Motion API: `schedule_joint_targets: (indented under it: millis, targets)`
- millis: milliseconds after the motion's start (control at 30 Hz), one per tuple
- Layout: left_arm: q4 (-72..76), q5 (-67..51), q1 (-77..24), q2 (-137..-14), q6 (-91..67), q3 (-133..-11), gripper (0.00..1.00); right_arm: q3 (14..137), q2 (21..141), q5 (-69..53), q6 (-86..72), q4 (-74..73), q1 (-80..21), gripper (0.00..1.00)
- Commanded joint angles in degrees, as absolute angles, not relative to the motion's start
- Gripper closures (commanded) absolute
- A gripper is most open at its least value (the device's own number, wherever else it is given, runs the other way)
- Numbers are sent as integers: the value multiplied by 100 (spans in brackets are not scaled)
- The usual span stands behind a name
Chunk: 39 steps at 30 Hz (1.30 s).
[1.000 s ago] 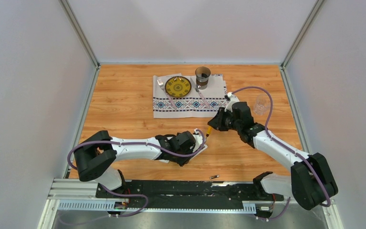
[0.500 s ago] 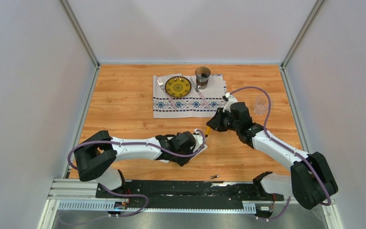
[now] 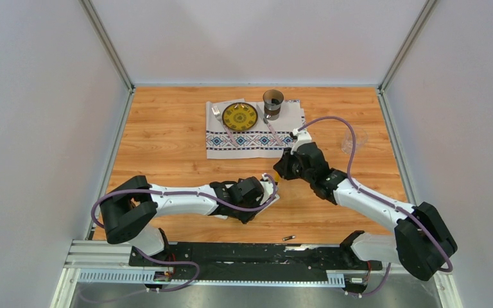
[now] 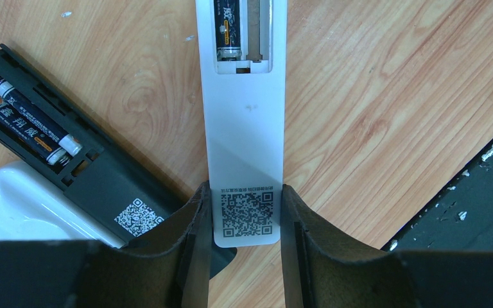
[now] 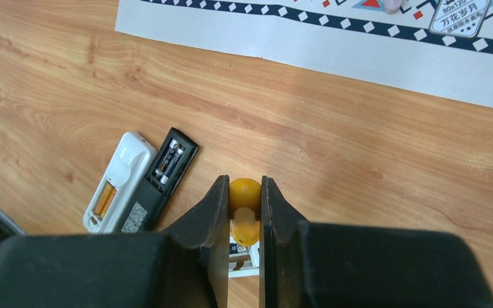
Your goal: Unload the batteries from the remote control
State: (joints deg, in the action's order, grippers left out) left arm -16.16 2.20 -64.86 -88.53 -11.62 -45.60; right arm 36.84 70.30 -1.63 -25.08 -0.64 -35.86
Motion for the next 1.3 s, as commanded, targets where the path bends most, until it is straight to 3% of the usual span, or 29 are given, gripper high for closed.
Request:
schedule_joint_targets:
  millis: [0, 433, 1067, 1267]
  targets:
    - [-1635, 185, -6565, -9079, -1204, -4588, 100, 3595, 7146, 957, -2294, -607, -3998, 100]
    - [-1626, 185, -6574, -9053, -1230, -4579, 100, 2997, 6671, 1345, -2707, 113, -4307, 100]
    - [-1608, 229, -6574, -9053, -1213, -4623, 100, 2760, 6539, -1238, -3647, 1309, -3709, 100]
    - [-1565, 220, -6574, -9035, -1266, -4597, 100, 2847, 6355, -1485, -3858, 1196, -3534, 100]
